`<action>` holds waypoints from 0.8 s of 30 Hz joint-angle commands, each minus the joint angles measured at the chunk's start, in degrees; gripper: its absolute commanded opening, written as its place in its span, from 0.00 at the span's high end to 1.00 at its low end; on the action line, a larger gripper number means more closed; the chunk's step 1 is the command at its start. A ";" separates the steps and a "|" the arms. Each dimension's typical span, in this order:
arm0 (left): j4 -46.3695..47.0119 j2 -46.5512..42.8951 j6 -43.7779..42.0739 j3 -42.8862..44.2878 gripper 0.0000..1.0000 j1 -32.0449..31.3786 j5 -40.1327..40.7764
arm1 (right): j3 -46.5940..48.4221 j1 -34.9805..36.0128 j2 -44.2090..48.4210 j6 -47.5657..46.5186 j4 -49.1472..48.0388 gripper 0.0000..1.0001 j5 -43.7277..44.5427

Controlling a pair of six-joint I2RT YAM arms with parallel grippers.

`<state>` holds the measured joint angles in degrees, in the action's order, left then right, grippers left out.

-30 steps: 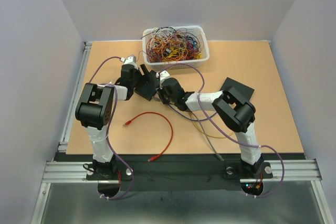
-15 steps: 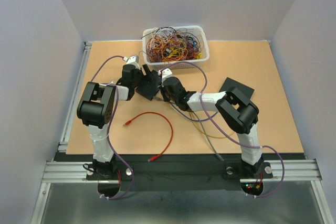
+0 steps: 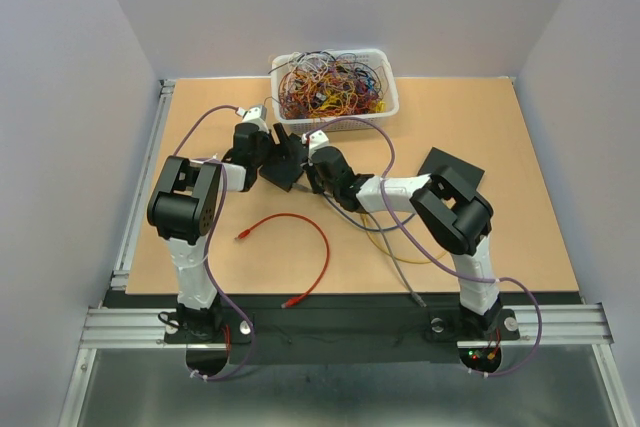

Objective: Insert the plug into the switch port

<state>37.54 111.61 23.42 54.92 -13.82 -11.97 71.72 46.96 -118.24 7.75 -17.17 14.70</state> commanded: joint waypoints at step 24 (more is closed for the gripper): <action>-3.00 1.85 -3.03 3.18 0.17 -2.79 -2.71 | 3.07 0.50 -2.53 1.30 2.14 1.00 0.94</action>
<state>36.51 112.38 21.78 56.45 -14.74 -12.75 72.14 46.96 -119.72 8.67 -14.92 14.98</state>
